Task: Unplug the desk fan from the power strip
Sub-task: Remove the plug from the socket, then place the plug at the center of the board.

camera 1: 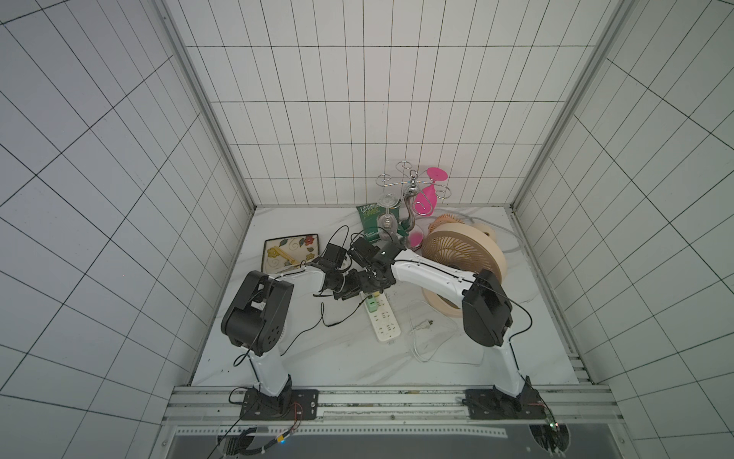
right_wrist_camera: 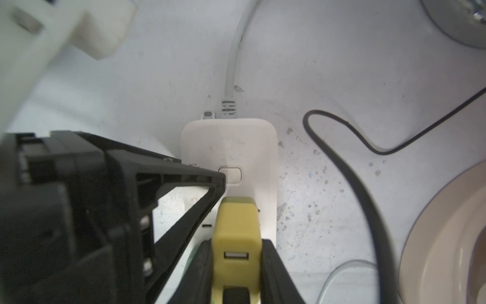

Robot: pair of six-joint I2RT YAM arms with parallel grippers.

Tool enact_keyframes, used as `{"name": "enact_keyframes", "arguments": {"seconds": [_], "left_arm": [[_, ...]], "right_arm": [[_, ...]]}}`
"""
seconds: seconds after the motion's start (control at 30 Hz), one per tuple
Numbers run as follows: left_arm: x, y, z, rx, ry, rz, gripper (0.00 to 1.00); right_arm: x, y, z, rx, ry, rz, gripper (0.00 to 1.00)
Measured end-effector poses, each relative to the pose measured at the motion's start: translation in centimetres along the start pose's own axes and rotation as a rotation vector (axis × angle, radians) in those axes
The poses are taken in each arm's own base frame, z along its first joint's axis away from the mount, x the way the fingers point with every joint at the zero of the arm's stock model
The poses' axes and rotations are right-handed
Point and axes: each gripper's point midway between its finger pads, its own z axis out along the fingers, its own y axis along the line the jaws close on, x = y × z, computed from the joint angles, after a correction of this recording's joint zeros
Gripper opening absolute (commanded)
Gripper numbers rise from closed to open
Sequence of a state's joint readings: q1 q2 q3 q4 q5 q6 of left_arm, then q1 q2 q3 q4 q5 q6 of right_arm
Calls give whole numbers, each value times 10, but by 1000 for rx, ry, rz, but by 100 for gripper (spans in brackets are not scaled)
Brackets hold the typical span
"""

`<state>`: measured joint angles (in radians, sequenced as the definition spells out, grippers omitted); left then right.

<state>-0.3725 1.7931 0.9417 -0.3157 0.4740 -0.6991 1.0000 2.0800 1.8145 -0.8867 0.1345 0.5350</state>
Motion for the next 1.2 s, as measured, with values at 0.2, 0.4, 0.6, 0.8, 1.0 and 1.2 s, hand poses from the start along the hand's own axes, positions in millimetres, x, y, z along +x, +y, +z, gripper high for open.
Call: {"name": "enact_keyframes", "arguments": {"seconds": [0.2, 0.4, 0.6, 0.8, 1.0, 1.2], "left_arm": [[0, 0, 0, 2, -2, 0, 46], [-2, -3, -2, 10, -10, 1, 48], [-4, -3, -7, -16, -30, -10, 52], [-1, -2, -20, -74, -15, -53, 53], [-14, -28, -60, -32, -83, -57, 54], [-20, -45, -106, 25, -168, -66, 54]], "right_arm": [[-47, -29, -72, -25, -222, 93, 13], [-61, -63, -72, 43, -253, 158, 14], [-50, -87, -12, 162, -146, 158, 14], [-48, -102, 12, 209, -99, 149, 15], [-63, -116, 14, 276, -115, 128, 16], [-55, -134, 31, 377, -65, 63, 16]]}}
